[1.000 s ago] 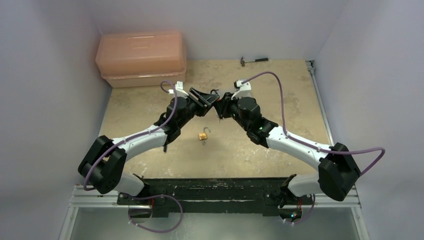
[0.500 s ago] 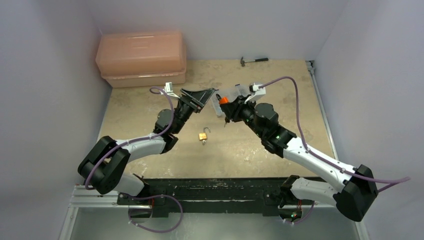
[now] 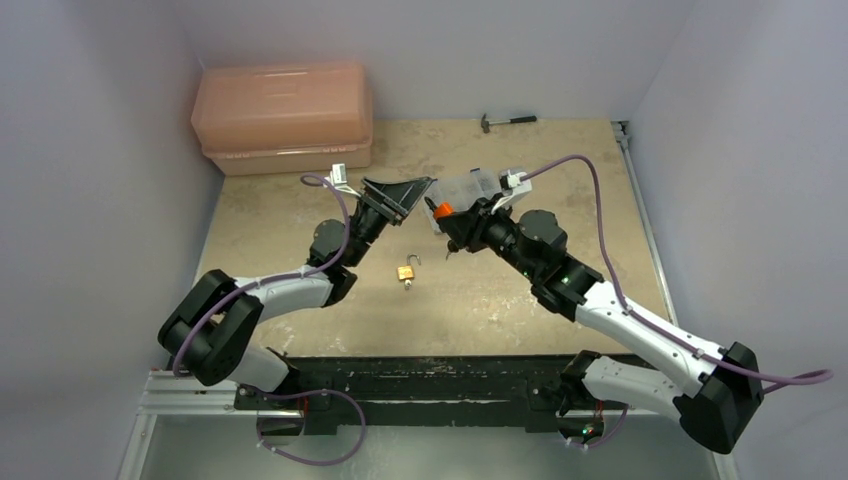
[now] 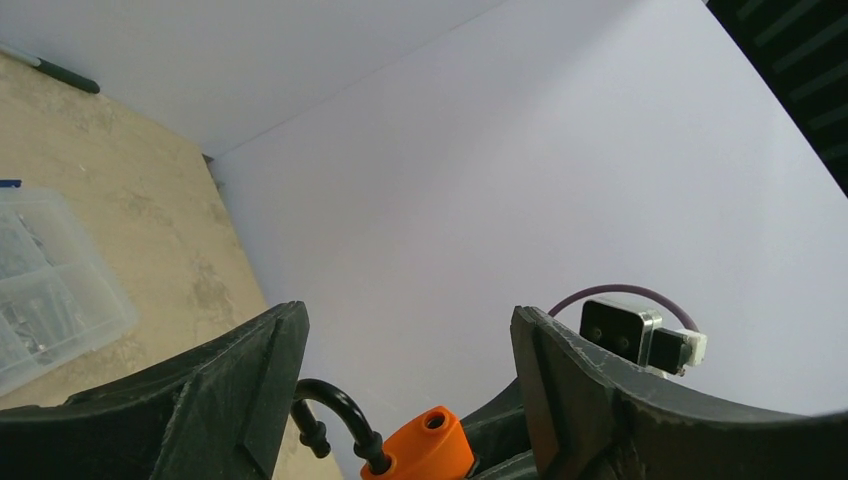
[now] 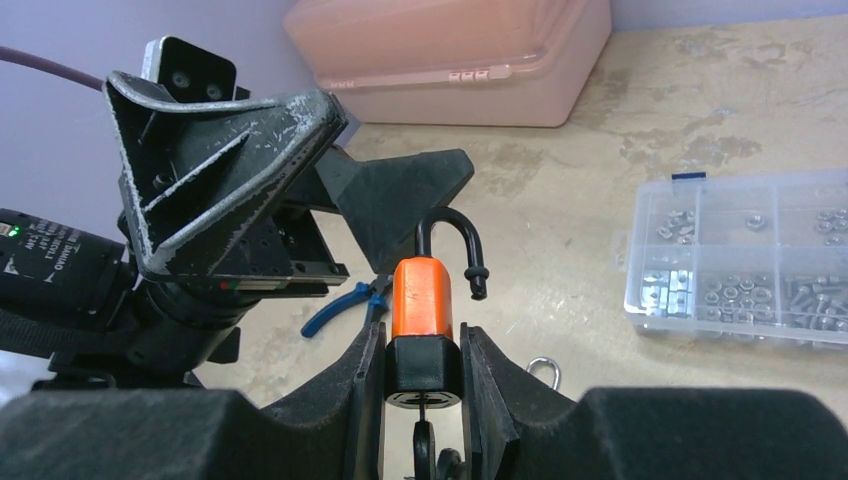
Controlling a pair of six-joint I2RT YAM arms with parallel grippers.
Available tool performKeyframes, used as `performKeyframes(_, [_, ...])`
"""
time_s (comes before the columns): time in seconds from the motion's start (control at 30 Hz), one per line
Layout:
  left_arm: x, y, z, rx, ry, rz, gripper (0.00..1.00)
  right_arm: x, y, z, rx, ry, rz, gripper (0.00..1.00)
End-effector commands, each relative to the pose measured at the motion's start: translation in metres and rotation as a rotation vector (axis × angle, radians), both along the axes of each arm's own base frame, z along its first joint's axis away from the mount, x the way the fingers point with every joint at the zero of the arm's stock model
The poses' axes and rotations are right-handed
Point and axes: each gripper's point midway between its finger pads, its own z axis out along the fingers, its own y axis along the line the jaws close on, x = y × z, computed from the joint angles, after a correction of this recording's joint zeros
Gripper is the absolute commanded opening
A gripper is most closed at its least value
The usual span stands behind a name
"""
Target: Unlock with the key
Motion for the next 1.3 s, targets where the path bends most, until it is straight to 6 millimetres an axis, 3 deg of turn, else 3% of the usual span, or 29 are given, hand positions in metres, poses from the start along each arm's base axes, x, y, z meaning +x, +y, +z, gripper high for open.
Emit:
performKeyframes(0.0, [-0.010, -0.002, 0.029, -0.068, -0.101, -0.053, 0.79, -0.006, -0.001, 0.048, 0.085, -0.111, 0.026, 0.00])
performKeyframes(0.23, [-0.012, -0.008, 0.027, -0.070, -0.119, -0.085, 0.76, -0.014, 0.001, 0.066, 0.134, -0.128, 0.055, 0.00])
performKeyframes(0.6, [-0.021, -0.015, 0.033, -0.107, -0.183, -0.153, 0.61, -0.013, 0.007, 0.071, 0.164, -0.120, 0.074, 0.00])
performKeyframes(1.03, [-0.028, -0.020, 0.037, -0.151, -0.226, -0.211, 0.37, 0.002, 0.005, 0.083, 0.138, -0.154, 0.016, 0.00])
performKeyframes(1.27, [-0.014, -0.024, 0.025, -0.113, -0.124, -0.190, 0.23, 0.009, 0.000, 0.082, 0.017, -0.218, -0.002, 0.00])
